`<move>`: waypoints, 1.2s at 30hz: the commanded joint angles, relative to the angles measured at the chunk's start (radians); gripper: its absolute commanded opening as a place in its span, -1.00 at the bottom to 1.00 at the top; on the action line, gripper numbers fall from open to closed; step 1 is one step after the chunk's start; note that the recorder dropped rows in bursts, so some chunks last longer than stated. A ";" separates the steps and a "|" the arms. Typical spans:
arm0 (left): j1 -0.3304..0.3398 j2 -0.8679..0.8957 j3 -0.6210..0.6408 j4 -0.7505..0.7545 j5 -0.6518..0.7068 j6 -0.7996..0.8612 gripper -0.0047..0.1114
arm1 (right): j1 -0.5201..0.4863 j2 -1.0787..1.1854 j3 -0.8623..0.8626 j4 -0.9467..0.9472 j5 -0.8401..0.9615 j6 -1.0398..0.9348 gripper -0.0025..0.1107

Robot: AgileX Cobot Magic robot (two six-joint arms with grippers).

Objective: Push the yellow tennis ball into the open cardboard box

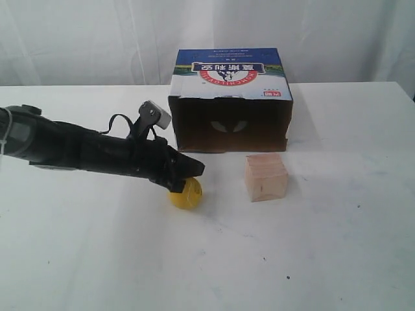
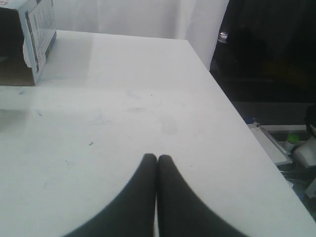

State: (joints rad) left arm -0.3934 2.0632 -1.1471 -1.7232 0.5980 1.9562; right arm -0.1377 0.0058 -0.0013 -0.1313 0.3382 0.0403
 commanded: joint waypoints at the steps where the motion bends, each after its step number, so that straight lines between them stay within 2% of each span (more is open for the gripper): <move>1: 0.005 0.007 -0.093 -0.021 0.006 0.162 -0.92 | -0.003 -0.006 0.001 0.000 -0.002 0.002 -0.96; 7: 0.021 -0.009 -0.182 -0.021 0.112 0.122 -0.92 | -0.003 -0.006 0.001 0.000 -0.002 0.002 -0.96; 11: 0.039 -0.059 -0.169 -0.021 0.047 0.043 -0.92 | -0.003 -0.006 0.001 0.000 -0.002 0.002 -0.96; 15: 0.074 -0.086 -0.099 0.053 0.016 -0.060 -0.92 | -0.003 -0.006 0.001 0.000 -0.002 0.002 -0.96; 18: 0.102 -0.086 -0.020 0.039 0.031 -0.054 -0.92 | -0.003 -0.006 0.001 0.000 -0.002 0.002 -0.96; 20: 0.113 -0.082 0.024 0.018 -0.023 -0.014 -0.92 | -0.003 -0.006 0.001 0.000 -0.002 0.002 -0.96; 23: 0.113 -0.048 0.061 -0.021 -0.102 0.162 -0.92 | -0.003 -0.006 0.001 0.000 -0.002 0.002 -0.96; 29: 0.113 0.084 -0.049 -0.021 -0.027 0.162 -0.92 | -0.003 -0.006 0.001 0.000 -0.002 0.002 -0.96; 34: 0.118 0.095 -0.075 -0.021 -0.017 0.103 -0.92 | -0.003 -0.006 0.001 0.000 -0.002 0.002 -0.96; 35: 0.131 0.070 -0.063 0.008 0.008 0.085 -0.92 | -0.003 -0.006 0.001 0.000 -0.002 0.002 -0.96; 36: 0.151 0.031 -0.049 0.102 0.038 0.052 -0.92 | -0.003 -0.006 0.001 0.000 -0.002 0.002 -0.96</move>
State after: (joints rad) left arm -0.2740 2.1641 -1.2141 -1.7110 0.5590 1.9573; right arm -0.1377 0.0058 -0.0013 -0.1313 0.3382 0.0403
